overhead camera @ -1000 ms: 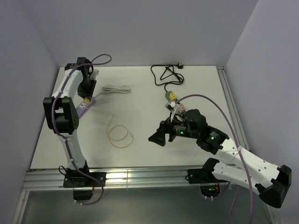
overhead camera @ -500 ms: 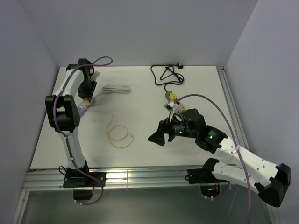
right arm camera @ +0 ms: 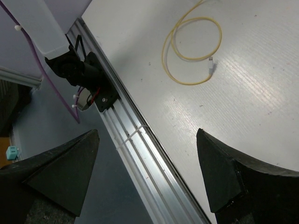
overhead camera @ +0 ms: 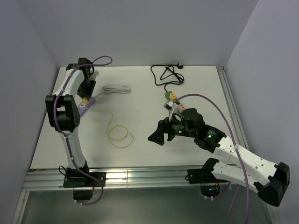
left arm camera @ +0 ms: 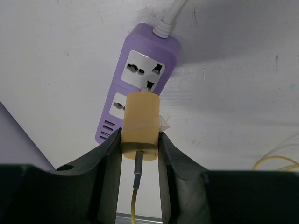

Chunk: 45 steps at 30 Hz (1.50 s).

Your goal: Insert the plug

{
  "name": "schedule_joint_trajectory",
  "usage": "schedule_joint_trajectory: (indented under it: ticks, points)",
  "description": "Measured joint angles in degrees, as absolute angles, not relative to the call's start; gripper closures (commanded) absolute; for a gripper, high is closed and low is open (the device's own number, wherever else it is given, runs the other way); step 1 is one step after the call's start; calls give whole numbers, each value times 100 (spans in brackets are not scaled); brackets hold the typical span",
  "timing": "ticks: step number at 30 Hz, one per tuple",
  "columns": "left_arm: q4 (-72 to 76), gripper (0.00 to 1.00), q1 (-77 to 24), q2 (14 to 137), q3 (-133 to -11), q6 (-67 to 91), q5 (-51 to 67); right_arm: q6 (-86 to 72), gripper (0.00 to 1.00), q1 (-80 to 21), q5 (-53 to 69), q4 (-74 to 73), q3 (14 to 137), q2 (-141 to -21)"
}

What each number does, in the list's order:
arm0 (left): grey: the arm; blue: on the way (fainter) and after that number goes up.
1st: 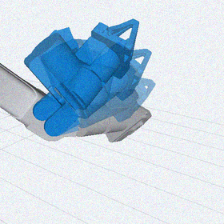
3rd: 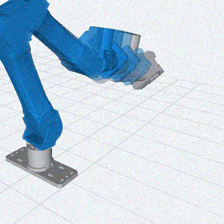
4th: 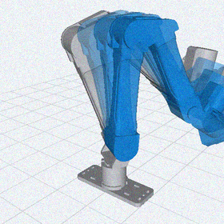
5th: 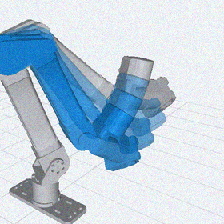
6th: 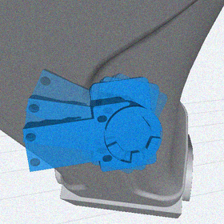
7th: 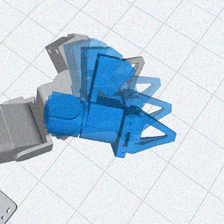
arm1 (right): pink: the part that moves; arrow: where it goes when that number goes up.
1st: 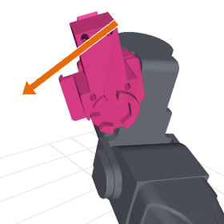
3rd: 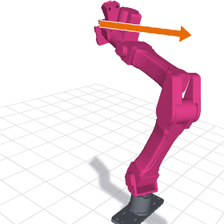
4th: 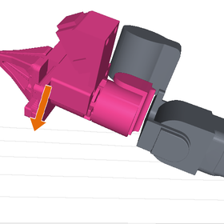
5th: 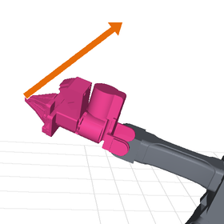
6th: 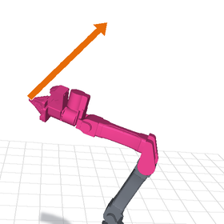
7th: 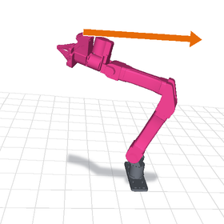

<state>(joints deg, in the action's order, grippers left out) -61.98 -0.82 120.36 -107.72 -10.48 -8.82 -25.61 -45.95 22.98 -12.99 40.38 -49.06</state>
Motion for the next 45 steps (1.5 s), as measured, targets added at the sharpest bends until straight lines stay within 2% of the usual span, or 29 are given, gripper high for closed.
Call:
schedule_joint_trajectory:
  ticks: [45]
  points:
    - [-6211, 100, -296, 12457, -11159, -1406, -902, -2561, 9, -4473, 2327, -1295, 4036, -4963]
